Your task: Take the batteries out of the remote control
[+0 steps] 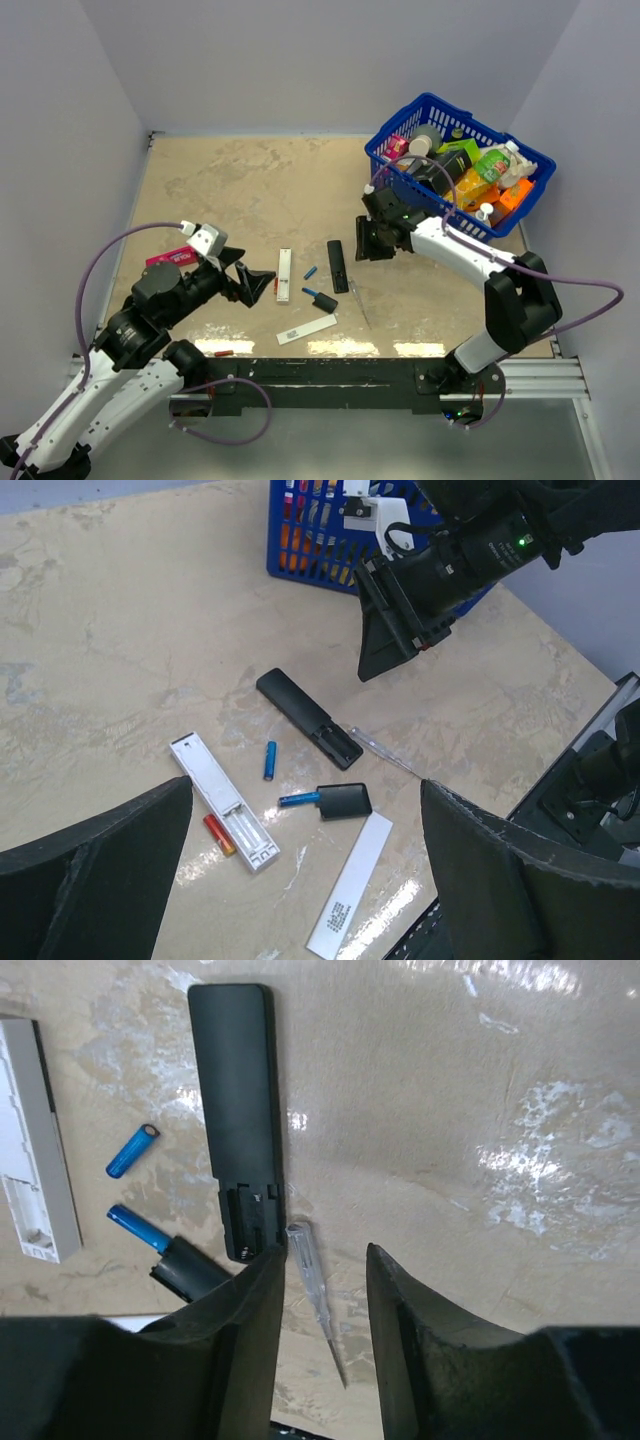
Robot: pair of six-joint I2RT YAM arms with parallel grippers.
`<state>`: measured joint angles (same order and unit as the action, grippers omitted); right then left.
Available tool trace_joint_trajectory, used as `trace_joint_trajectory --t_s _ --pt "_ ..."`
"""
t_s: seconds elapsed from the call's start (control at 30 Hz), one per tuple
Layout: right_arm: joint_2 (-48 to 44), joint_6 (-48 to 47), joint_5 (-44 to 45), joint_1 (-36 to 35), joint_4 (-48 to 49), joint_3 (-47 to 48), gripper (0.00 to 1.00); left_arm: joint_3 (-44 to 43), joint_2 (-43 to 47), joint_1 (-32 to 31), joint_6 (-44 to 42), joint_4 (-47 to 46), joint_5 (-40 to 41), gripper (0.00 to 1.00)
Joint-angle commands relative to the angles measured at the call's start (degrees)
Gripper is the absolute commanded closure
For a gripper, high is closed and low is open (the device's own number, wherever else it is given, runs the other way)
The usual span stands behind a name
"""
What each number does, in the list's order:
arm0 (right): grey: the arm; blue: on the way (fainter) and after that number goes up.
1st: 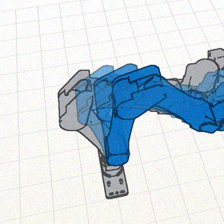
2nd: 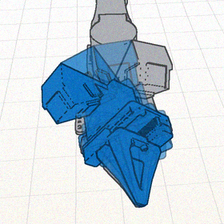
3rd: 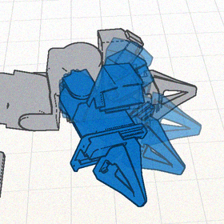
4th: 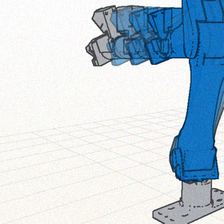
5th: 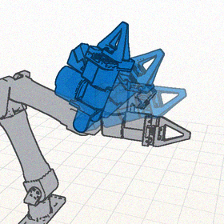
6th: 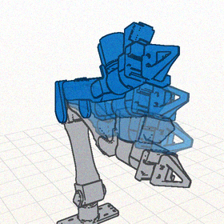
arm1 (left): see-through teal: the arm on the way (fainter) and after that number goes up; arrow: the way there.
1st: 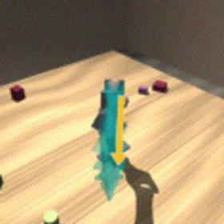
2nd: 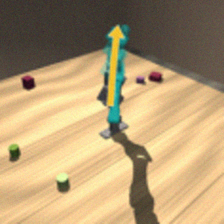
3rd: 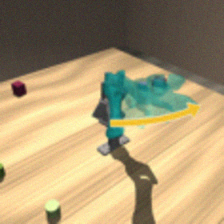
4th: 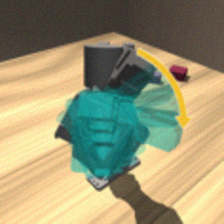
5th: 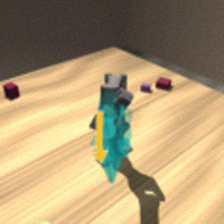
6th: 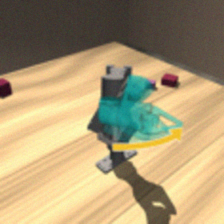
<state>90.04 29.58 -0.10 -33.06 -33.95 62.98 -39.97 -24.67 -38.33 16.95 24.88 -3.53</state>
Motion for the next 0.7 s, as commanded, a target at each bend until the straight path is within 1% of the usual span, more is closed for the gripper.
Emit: trace_joint_trajectory --t_s 0.0,0.03,0.07,0.1,0.13,0.2,0.23,0.27,0.33,0.37,0.5,0.57,0.6,0.67 --pt "-6.97 -0.75 1.34 -0.16 4.25 0.04 0.52 0.15 -0.47 0.01 0.19 -2.12 0.98 0.00" --pt "-8.46 -1.54 0.28 -0.25 4.42 -0.14 0.48 0.06 -0.73 -0.08 0.19 -2.03 1.07 0.00" --pt "-12.22 -2.94 0.27 -0.16 4.34 -0.23 0.40 0.06 -0.82 0.00 0.10 -2.03 1.16 0.00" --pt "-14.00 -3.74 -1.12 -0.16 4.16 -0.31 0.12 0.06 -1.00 -0.08 -0.07 -2.12 1.33 0.00" --pt "-16.10 -4.44 -2.70 -0.16 3.81 -0.23 0.02 -0.02 -1.43 0.00 -0.08 -2.12 2.03 0.00" --pt "-21.73 -6.11 -3.68 -0.16 1.53 0.64 0.01 -0.72 -2.14 -0.08 -0.16 -2.21 2.56 0.00" --pt "-23.40 -6.46 -3.16 -0.16 0.39 1.26 0.02 -1.51 -3.19 0.00 -0.16 -2.03 3.35 0.00" --pt "-27.07 -6.56 -2.37 -0.16 -1.62 1.79 0.02 -2.48 -3.89 0.01 -0.08 -1.95 3.35 0.00" --pt "-30.87 -5.86 -0.79 -0.16 -2.87 3.20 0.01 -6.60 -5.73 0.01 0.62 -1.33 5.81 0.00" --pt "-33.15 -4.81 0.00 -0.16 -3.22 3.46 0.02 -9.31 -6.27 0.01 1.06 -1.42 5.99 0.00" --pt "-44.74 -3.40 1.41 -0.16 -2.00 3.12 0.01 -13.99 -8.29 0.01 3.44 -3.44 5.03 0.00" --pt "-47.40 -3.30 1.50 -0.16 -1.99 3.29 0.01 -15.92 -8.99 0.01 3.96 -3.35 4.15 0.00" --pt "-50.20 -3.74 1.50 -0.25 -2.34 3.72 0.01 -16.80 -8.47 0.01 5.19 -3.09 4.06 0.00" --pt "-51.19 -3.83 0.37 -0.25 -2.96 4.25 0.01 -17.25 -7.07 -0.08 6.42 -3.70 3.88 0.00"
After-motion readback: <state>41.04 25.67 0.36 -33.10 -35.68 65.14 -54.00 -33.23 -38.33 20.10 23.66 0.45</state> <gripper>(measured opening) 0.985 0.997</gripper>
